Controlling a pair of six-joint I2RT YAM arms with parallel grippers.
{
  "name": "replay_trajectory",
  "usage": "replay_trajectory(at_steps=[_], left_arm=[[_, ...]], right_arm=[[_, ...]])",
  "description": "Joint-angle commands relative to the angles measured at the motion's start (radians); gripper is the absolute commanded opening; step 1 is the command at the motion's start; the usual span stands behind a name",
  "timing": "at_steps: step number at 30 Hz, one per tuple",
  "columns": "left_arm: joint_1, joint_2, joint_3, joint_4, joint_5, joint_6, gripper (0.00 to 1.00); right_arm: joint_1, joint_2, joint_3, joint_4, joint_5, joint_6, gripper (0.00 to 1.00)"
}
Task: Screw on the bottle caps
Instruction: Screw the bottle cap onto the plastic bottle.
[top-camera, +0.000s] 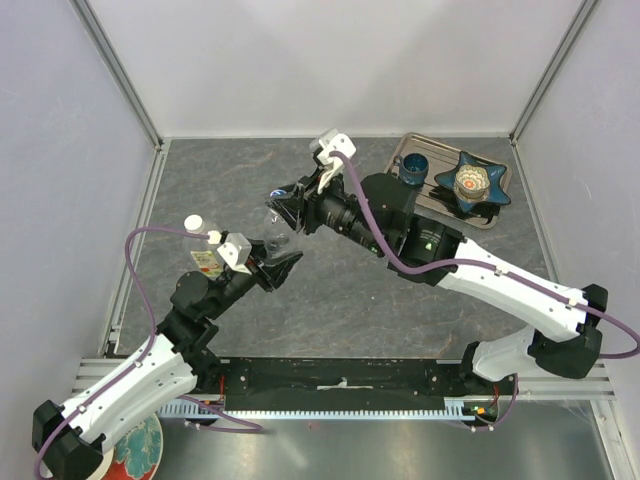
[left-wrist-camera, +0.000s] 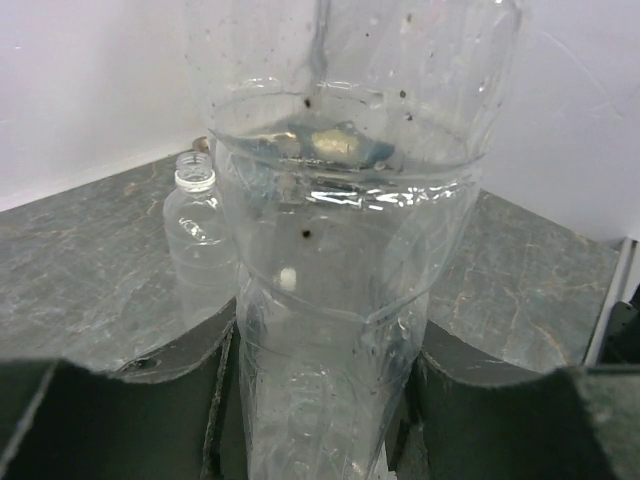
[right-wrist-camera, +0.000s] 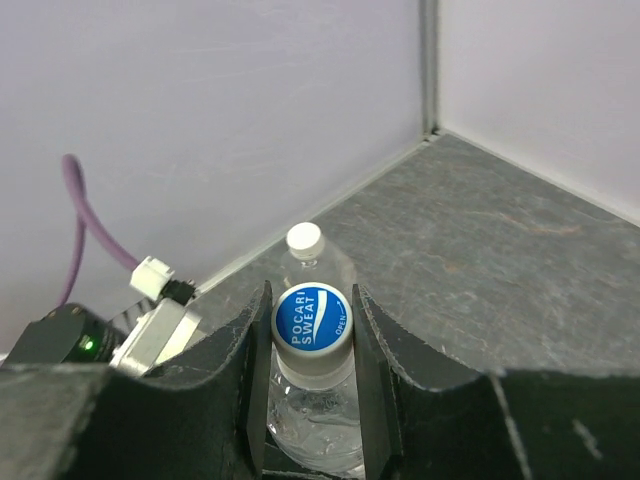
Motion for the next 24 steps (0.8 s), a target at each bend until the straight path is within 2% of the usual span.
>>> replay_trajectory(at_steps=[1, 11, 13, 15, 16, 17, 21, 24], left_arm=[[0.018, -0.011, 0.039, 0.179, -0.148, 0.051, 0.02], [0.022, -0.015, 0.031, 0.174, -0.188, 0.054, 0.02], [0.025, -0.015, 0.030, 0.173, -0.188, 0.045, 0.02], [0.028, -0.018, 0.030, 0.171, -0.185, 0.042, 0.02], [0.028, -0.019, 0.030, 0.171, -0.182, 0.039, 0.02], [0.031, -0.019, 0.030, 0.171, -0.176, 0.035, 0.02], [0.034, -0.022, 0.027, 0.170, -0.164, 0.025, 0.02], [0.036, -0.027, 0.020, 0.165, -0.138, 0.012, 0.02]], right_arm=[[0.127, 0.081, -0.033, -0.286, 0.150, 0.072, 0.00], [0.314, 0.172, 0.033, -0.306, 0.638, 0.157, 0.00], [0.329, 0.199, 0.047, -0.308, 0.685, 0.164, 0.01], [0.339, 0.219, 0.070, -0.308, 0.699, 0.164, 0.07], [0.339, 0.222, 0.077, -0.305, 0.699, 0.155, 0.18], [0.339, 0.221, 0.088, -0.296, 0.696, 0.144, 0.25], [0.340, 0.189, 0.096, -0.246, 0.699, 0.091, 0.37], [0.339, 0.160, 0.100, -0.219, 0.699, 0.055, 0.43]])
